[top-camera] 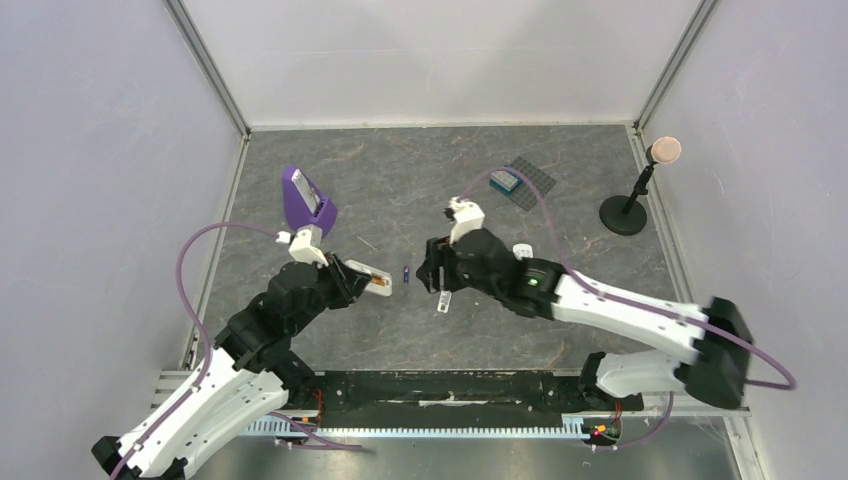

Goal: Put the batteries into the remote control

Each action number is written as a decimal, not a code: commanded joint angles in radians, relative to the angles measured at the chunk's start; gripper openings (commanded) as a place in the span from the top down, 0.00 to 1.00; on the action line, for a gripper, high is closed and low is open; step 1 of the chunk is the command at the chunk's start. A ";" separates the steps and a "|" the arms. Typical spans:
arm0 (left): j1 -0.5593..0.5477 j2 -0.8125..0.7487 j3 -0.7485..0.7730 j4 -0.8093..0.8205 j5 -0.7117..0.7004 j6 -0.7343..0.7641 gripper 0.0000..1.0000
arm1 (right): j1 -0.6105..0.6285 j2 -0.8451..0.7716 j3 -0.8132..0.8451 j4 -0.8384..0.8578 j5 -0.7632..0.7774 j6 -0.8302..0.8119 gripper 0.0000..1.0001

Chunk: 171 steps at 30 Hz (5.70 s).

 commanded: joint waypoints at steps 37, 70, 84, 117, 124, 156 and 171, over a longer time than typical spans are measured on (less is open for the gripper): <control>-0.002 -0.063 0.157 -0.311 -0.300 0.027 0.98 | -0.049 0.922 0.549 -0.111 0.217 -0.229 0.46; -0.002 -0.087 0.123 -0.280 -0.257 -0.002 0.98 | -0.070 0.634 0.305 -0.011 0.094 -0.243 0.41; -0.002 -0.090 0.127 -0.301 -0.267 0.004 0.98 | -0.106 0.760 0.352 0.063 -0.219 -0.424 0.44; -0.002 0.041 0.069 0.013 0.249 0.089 0.98 | -0.142 0.254 0.080 0.134 -0.178 -0.330 0.84; 0.000 0.147 0.083 0.153 0.462 -0.052 0.98 | -0.141 -0.030 -0.025 0.238 -0.345 -0.354 0.84; 0.074 0.217 -0.122 0.768 0.792 -0.505 0.98 | -0.119 -0.284 -0.233 0.339 -0.576 -0.387 0.85; 0.077 0.203 -0.157 0.857 0.771 -0.590 0.98 | -0.118 -0.276 -0.252 0.267 -0.568 -0.461 0.83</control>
